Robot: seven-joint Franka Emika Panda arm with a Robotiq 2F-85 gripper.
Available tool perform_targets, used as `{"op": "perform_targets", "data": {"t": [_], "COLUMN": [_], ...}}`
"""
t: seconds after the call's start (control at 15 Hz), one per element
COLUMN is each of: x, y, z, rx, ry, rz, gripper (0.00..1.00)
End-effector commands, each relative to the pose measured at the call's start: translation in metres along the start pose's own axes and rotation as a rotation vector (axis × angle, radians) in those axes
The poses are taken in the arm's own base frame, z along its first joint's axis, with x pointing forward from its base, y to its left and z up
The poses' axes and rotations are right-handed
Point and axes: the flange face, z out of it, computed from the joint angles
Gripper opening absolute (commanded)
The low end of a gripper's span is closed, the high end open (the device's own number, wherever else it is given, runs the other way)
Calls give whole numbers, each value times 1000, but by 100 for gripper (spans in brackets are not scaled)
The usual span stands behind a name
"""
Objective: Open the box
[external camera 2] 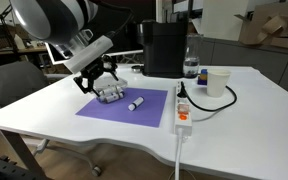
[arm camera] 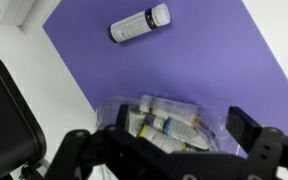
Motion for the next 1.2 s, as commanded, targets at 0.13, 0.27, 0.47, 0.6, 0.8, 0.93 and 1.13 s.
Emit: {"op": "perform_targets", "data": {"t": [0.13,0.27,0.47,0.6,0.8,0.93,1.13], "x": [0,3,8,13,24,33,45], "y": [8,11,19,25,38,51,77], "z": [2,0,-4,-8,-16,-24,-33], "rx": [-27,-39,-60,-77,-113,-145,-204], "ry": [-10,-7,5,18,44,63,83], "rz": [34,33,35,38,44,56,84], "gripper": [100,100,100,100,100,100,100]}}
